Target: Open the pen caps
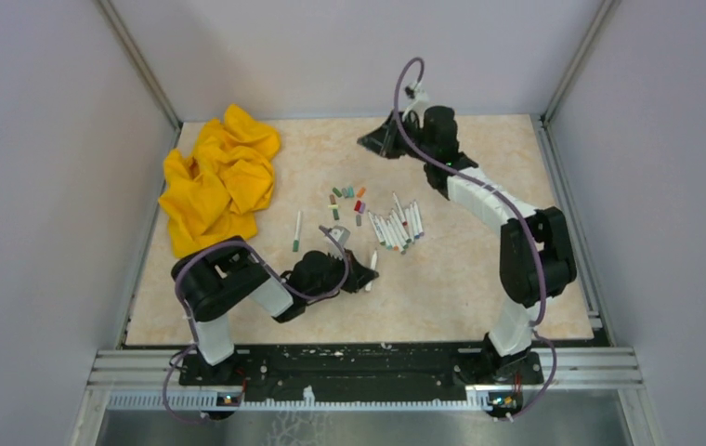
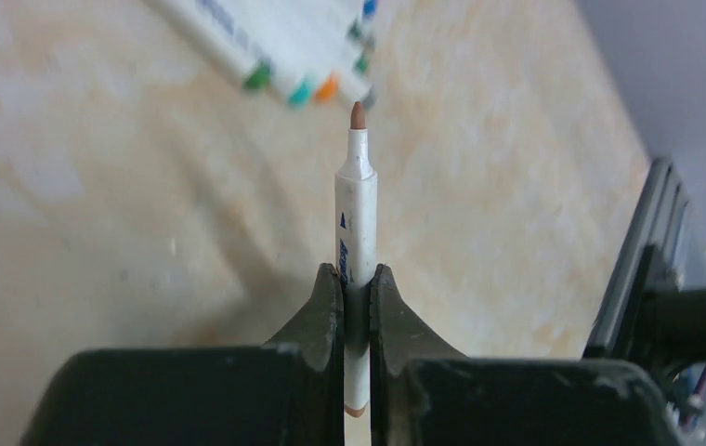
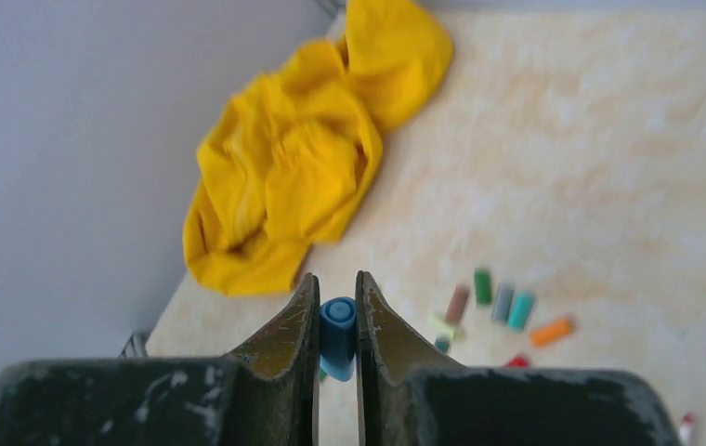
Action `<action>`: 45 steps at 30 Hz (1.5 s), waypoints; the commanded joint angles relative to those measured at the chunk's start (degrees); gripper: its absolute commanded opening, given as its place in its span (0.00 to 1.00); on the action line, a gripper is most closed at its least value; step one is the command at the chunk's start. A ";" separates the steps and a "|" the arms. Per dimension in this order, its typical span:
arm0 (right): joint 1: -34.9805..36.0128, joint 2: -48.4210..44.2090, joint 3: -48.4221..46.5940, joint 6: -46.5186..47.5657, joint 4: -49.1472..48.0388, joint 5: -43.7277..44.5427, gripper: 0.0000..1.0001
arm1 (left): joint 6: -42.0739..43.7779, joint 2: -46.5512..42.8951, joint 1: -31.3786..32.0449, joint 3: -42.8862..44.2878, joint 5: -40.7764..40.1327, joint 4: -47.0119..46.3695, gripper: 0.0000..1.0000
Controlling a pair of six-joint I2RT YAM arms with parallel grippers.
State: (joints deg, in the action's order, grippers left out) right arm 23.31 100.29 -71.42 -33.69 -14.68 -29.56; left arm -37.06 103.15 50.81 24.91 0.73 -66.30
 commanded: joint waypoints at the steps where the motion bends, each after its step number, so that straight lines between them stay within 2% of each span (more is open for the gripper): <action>1: -1.69 -1.44 -9.97 1.28 -6.20 1.79 0.00 | 0.52 3.64 1.40 -2.78 0.50 -1.27 0.00; 6: -1.60 -0.95 -11.13 3.88 -2.56 2.09 0.00 | -0.11 1.81 1.31 -3.63 -2.16 -1.53 0.00; 12: 0.87 1.55 -10.15 9.96 6.90 4.71 0.00 | -1.20 -10.09 1.31 -5.12 -8.38 5.77 0.00; 16: 4.71 4.59 -10.06 13.96 12.15 10.45 0.00 | -2.33 -20.09 1.40 -4.74 -16.62 16.72 0.00; 20: 7.60 9.19 -10.53 13.87 14.50 13.89 0.00 | -4.35 -27.90 1.40 -2.68 -26.45 32.05 0.00; 22: 8.89 11.16 -10.95 13.51 14.59 15.29 0.00 | -4.90 -30.27 1.40 -1.86 -30.83 36.73 0.00; 27: 11.31 15.08 -12.93 13.43 17.54 19.70 0.05 | -6.94 -32.39 1.40 0.71 -37.28 45.76 0.00; 32: 12.16 18.04 -14.37 13.89 19.88 22.74 0.16 | -7.72 -31.46 1.40 3.23 -39.35 50.40 0.00; 40: 12.53 20.19 -14.80 14.27 19.38 22.84 0.34 | -7.28 -30.41 1.40 4.43 -39.35 50.66 0.00; 45: 12.55 19.53 -14.92 14.51 18.74 23.12 0.36 | -6.13 -29.06 1.31 5.21 -38.17 49.69 0.00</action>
State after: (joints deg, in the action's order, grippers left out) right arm 34.87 120.81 -83.68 -20.10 6.09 -7.18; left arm -42.57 72.95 52.36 28.10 -36.64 -18.17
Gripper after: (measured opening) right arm 0.359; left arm 0.064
